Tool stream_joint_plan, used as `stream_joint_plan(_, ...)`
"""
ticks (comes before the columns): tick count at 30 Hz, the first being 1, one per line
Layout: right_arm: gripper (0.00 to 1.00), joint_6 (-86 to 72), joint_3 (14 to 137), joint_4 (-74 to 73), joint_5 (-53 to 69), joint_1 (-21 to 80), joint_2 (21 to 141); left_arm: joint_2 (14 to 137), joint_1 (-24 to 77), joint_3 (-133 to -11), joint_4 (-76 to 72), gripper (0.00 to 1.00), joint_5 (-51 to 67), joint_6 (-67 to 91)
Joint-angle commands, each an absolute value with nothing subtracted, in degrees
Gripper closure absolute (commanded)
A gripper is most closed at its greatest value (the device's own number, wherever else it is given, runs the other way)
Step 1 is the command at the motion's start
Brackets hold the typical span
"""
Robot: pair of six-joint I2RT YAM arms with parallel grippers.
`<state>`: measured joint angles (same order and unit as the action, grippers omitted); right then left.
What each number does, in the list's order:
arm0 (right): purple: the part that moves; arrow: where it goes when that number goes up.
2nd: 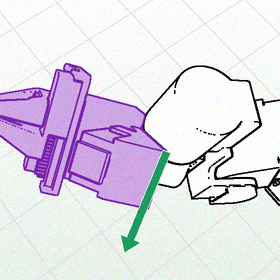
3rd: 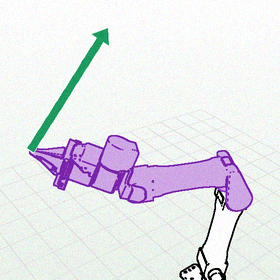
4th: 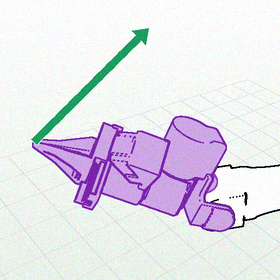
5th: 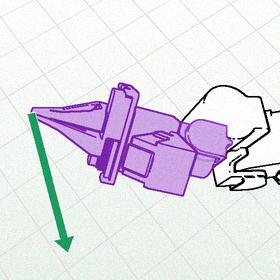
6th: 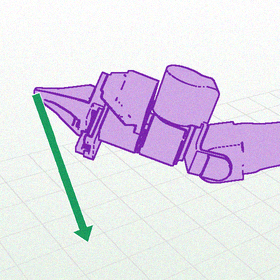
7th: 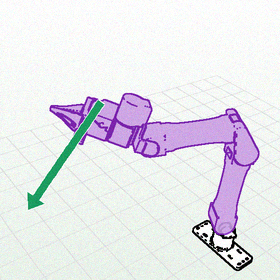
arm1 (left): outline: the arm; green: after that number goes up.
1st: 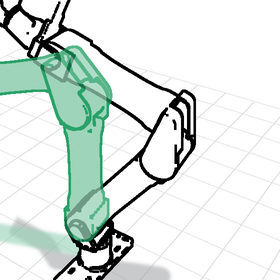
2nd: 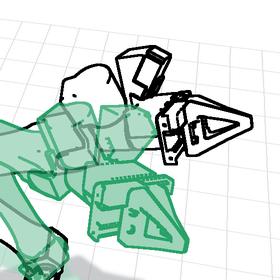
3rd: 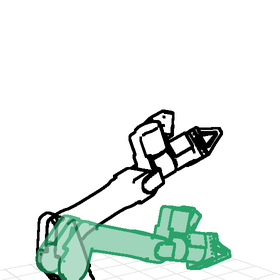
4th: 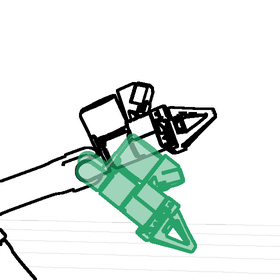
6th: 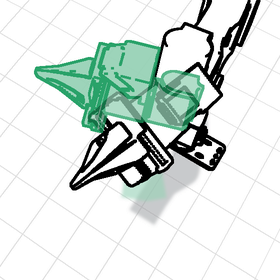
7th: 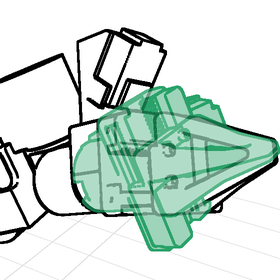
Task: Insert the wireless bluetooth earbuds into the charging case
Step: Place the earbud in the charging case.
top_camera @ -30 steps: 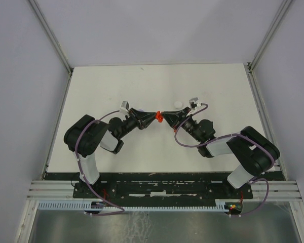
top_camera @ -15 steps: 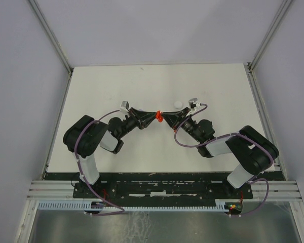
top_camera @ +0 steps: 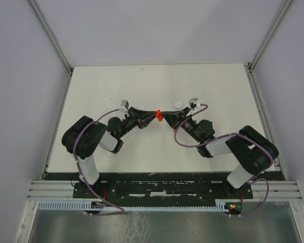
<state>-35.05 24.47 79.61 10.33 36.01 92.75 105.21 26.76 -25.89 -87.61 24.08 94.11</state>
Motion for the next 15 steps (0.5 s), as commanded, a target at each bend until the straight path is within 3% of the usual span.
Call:
stream_joint_plan(1,0.98,-34.49,24.47,82.71,10.27,36.28,92.55,102.62,26.97,-26.73,-99.07,0.97,23.72,97.13)
stream_joint_plan(8,0.93,-34.47,23.43,82.71,10.13,36.27,91.89,103.51,26.97,-27.89,-99.09,0.97,23.82,98.82)
stream_joint_plan(15,0.8,-34.04,22.41,82.66,9.67,36.25,90.76,104.31,26.91,-28.8,-99.06,0.97,23.73,99.13)
